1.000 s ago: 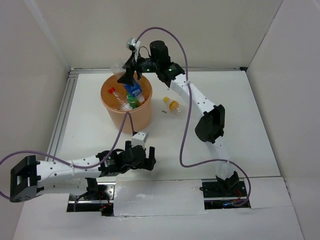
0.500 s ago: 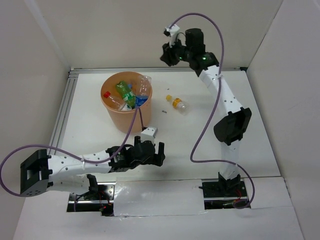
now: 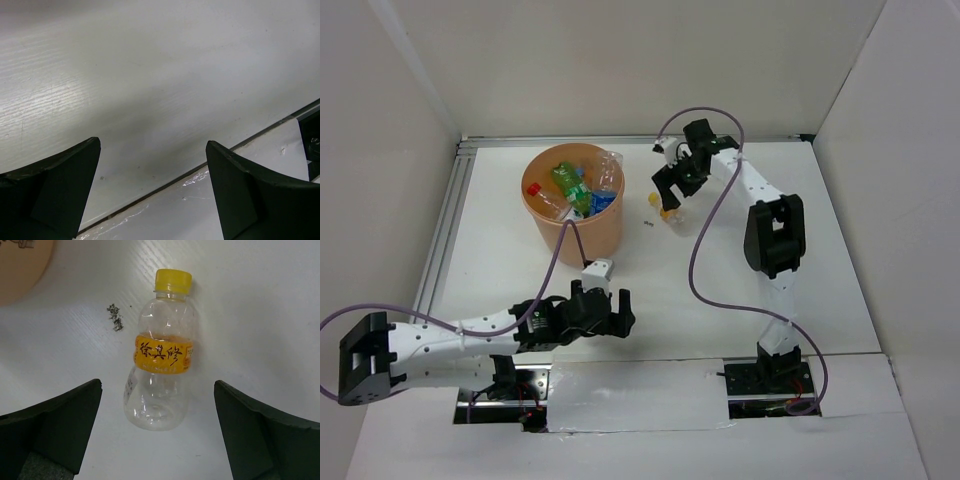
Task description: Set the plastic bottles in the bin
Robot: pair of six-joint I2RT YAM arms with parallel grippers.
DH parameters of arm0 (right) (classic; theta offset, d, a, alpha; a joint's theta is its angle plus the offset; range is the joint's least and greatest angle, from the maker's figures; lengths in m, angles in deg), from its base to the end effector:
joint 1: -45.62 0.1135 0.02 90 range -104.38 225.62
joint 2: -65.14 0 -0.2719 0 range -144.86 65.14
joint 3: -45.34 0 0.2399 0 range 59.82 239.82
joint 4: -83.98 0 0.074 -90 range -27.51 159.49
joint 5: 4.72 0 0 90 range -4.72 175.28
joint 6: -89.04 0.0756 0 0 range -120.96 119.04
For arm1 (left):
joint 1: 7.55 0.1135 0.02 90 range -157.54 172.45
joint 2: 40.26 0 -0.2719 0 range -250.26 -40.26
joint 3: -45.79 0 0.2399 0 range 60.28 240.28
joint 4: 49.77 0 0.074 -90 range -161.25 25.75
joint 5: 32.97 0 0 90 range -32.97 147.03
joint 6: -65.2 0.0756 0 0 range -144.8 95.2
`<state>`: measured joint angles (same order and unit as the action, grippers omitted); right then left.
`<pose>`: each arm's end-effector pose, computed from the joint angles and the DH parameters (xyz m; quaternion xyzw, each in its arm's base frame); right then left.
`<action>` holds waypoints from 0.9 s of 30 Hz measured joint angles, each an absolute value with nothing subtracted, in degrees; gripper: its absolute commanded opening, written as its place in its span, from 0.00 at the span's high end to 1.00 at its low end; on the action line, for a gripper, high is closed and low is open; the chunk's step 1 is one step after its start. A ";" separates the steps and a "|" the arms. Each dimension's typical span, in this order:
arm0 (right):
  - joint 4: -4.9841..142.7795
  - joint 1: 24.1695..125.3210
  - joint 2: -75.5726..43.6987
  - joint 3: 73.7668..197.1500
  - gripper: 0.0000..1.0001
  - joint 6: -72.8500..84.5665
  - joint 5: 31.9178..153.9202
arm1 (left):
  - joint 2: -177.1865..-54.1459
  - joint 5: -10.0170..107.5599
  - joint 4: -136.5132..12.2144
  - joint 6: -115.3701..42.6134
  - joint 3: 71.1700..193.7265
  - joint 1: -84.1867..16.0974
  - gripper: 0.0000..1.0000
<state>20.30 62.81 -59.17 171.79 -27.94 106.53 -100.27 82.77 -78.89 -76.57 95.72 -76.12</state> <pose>0.4522 0.1686 0.2200 -0.4002 0.8658 0.1575 0.2560 0.1147 -0.2025 0.2172 0.0341 0.8852 -0.2627 0.3826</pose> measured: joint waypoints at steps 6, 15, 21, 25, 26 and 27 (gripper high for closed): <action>20.59 64.69 -61.29 169.56 0.00 -29.03 104.54 | -96.92 83.08 -81.49 -78.77 94.26 -76.12 0.01; 21.31 66.63 -64.09 164.75 0.58 -30.10 103.08 | -95.66 84.08 -83.69 -79.43 94.02 -76.12 0.01; 19.78 65.10 -63.19 165.62 0.77 -31.11 104.20 | -95.24 84.26 -84.48 -79.43 94.04 -76.12 0.01; 19.06 62.09 -58.86 170.15 0.79 -31.35 106.03 | -92.77 84.43 -85.40 -79.43 94.04 -76.12 0.01; 19.54 61.41 -56.76 171.70 0.79 -31.41 106.75 | -91.81 84.50 -85.53 -79.39 94.04 -76.12 0.01; 20.61 61.13 -55.74 172.29 0.79 -31.44 107.56 | -90.87 84.56 -85.77 -79.32 94.06 -76.12 0.01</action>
